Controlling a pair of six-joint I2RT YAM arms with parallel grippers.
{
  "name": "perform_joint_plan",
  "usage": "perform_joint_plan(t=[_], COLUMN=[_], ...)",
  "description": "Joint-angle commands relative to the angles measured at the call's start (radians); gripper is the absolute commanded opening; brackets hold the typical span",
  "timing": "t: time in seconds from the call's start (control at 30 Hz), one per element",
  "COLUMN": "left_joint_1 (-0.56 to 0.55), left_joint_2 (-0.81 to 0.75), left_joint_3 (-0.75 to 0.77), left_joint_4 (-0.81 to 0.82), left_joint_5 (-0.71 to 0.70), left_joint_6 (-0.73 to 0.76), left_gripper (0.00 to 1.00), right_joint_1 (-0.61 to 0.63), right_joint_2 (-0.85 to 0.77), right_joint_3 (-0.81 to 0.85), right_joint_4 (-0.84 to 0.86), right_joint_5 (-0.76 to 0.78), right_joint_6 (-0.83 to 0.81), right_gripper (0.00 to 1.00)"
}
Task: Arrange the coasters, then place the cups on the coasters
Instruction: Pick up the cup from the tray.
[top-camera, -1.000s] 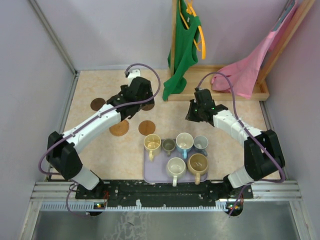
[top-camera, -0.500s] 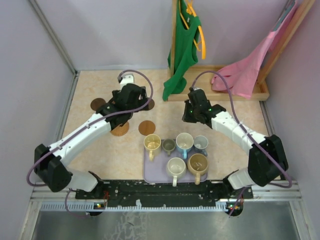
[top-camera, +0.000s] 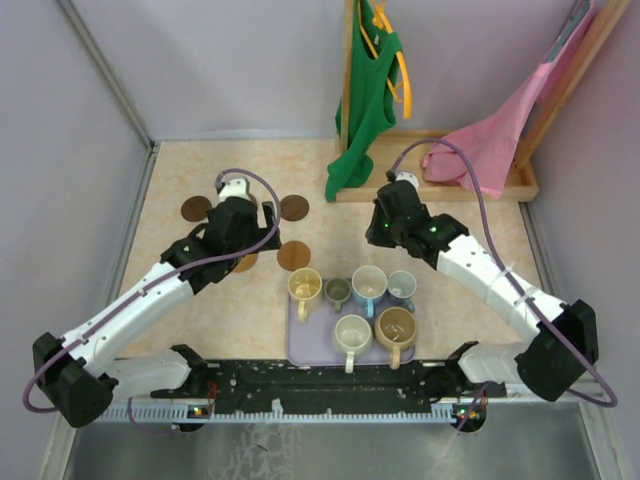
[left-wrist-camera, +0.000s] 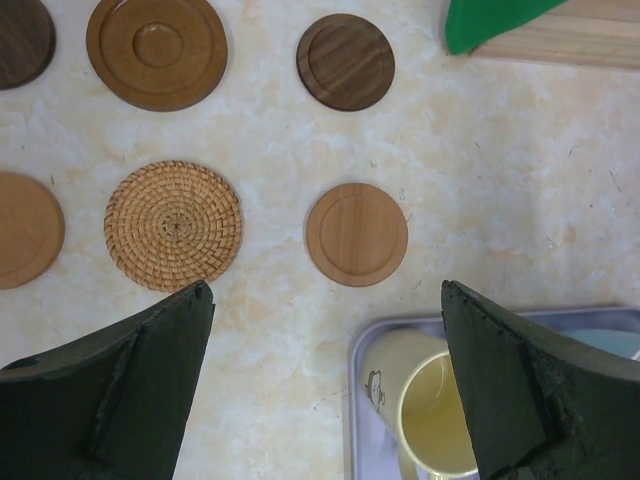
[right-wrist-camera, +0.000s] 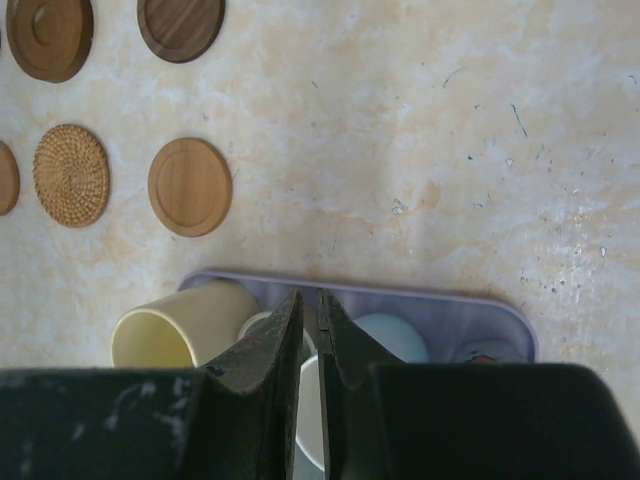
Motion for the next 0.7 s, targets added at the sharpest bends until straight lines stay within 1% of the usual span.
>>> perform_joint_plan(t=[0.0,0.1,0.17,0.27,0.33,0.4,0.43,0.57,0.67], left_joint_1=[0.005,0.009,0.011,0.011,0.011,0.011,0.011,0.011,0.011], left_joint_2=[-0.049,-0.033,-0.009,0.034,0.027,-0.002,-0.018,-0.066,-0.071], left_joint_3=[-0.042,-0.047,-0.046,-0.022,-0.02,-0.033,-0.045,-0.082,-0.075], left_joint_4=[0.015,0.013,0.011,-0.039,-0.045,-0.016,0.006,0.053,0.053], left_joint_5=[0.033,0.058,0.079,0.093,0.082,0.072,0.07,0.069,0.069], left_joint_6=[0.004,-0.008,-0.008,-0.019,-0.029,-0.026,-0.021,-0.012,0.011], left_gripper=[1.0,1.0,1.0,1.0,1.0,1.0,1.0,1.0,1.0], right_joint_1=[0.045,0.056,0.058,0.058,0.057,0.057,0.057,0.057,0.054], right_joint_2=[-0.063,-0.074,-0.083,-0.091,-0.094,-0.097,-0.097,-0.094,-0.089], right_joint_3=[0.011,0.018,0.019,0.024,0.024,0.015,0.012,-0.005,-0.016], right_joint_4=[-0.023,-0.044,-0.047,-0.048,-0.045,-0.037,-0.033,-0.013,0.011], right_joint_5=[0.075,0.102,0.113,0.126,0.128,0.128,0.129,0.128,0.128], right_joint_6=[0.039,0.036,0.028,0.015,0.01,0.008,0.009,0.006,0.001], right_gripper=[0.12,0.13,0.15,0.19,0.23,0.31,0.38,0.57,0.66])
